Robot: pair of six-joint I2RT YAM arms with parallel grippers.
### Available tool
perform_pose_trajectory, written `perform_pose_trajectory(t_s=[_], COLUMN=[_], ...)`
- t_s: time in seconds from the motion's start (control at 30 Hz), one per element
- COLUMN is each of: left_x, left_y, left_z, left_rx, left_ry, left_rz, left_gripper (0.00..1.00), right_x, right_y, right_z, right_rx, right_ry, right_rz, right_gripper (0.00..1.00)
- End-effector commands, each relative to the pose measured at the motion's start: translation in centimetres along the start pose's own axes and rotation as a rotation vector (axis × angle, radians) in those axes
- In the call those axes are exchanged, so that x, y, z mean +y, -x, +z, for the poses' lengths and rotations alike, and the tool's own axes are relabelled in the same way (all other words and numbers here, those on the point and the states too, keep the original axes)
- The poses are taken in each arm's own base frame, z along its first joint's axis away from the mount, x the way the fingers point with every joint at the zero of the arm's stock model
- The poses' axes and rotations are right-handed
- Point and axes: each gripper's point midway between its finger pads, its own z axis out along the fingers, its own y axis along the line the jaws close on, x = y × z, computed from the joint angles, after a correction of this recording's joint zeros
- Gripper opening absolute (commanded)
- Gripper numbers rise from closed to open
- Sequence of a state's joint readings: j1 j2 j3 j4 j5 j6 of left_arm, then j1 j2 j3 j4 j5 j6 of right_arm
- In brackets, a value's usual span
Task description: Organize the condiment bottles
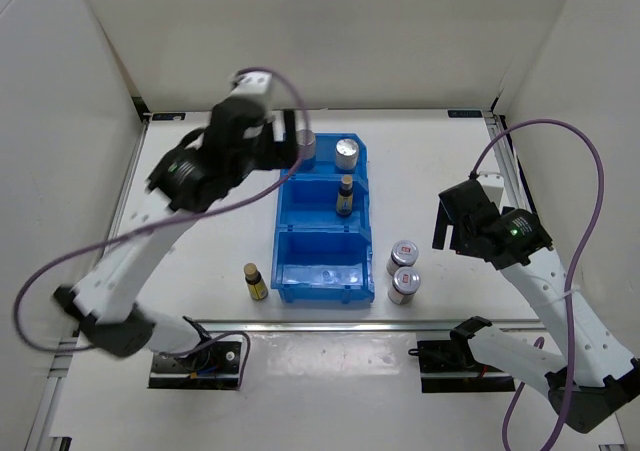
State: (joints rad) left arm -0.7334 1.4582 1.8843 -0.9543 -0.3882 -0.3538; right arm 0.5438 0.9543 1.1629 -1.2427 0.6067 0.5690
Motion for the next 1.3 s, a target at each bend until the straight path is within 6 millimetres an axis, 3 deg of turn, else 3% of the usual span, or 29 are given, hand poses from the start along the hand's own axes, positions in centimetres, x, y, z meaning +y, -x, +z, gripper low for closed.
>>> perform_pose_trajectory(t_s=[0.0, 0.07, 0.2, 0.23, 0.37, 0.53, 0.93, 1.13, 1.27], left_x=[5.7, 6.7, 5.9, 5.9, 7.0, 8.1, 8.0, 7.0, 7.1], left_y=[-8.2, -12.1, -15.9, -18.0, -21.8, -25.1, -26.4, -27.6, -28.1], left_z=[-1.3, -3.9, -6.9, -7.1, -8.5, -8.5, -6.8, -5.8, -5.7], left_rx=[0.140, 0.169, 0.228, 0.286, 0.400, 0.519, 0.569, 0.617, 0.631], left_ry=[0.174, 0.137, -0.005, -0.002, 0.047, 0.134, 0.186, 0.167, 0.180], left_rz=[-0.004, -0.044, -0.083, -0.103, -0.164, -0.159, -0.147, -0.150, -0.153], left_gripper=[1.00, 1.00, 1.00, 1.00, 1.00, 1.00, 0.95, 0.78, 0.75], right_x=[0.1, 0.2, 0.6, 0.6, 0.6, 0.7, 0.8, 0.8, 0.8], right_y=[0.8, 0.7, 0.5, 0.5, 0.5, 0.4, 0.4, 0.4, 0.4], right_z=[-0.1, -0.1, 0.4, 0.4, 0.5, 0.7, 0.8, 0.8, 0.8], right_rx=[-0.044, -0.039, -0.020, -0.020, -0.013, -0.005, 0.002, 0.002, 0.002], right_ry=[0.006, 0.013, 0.012, 0.012, 0.008, 0.003, -0.002, -0.002, -0.002], right_rz=[0.025, 0.016, 0.005, -0.004, -0.009, -0.014, -0.019, -0.019, -0.019], right_gripper=[0.95, 0.95, 0.95, 0.95, 0.95, 0.95, 0.95, 0.95, 0.95])
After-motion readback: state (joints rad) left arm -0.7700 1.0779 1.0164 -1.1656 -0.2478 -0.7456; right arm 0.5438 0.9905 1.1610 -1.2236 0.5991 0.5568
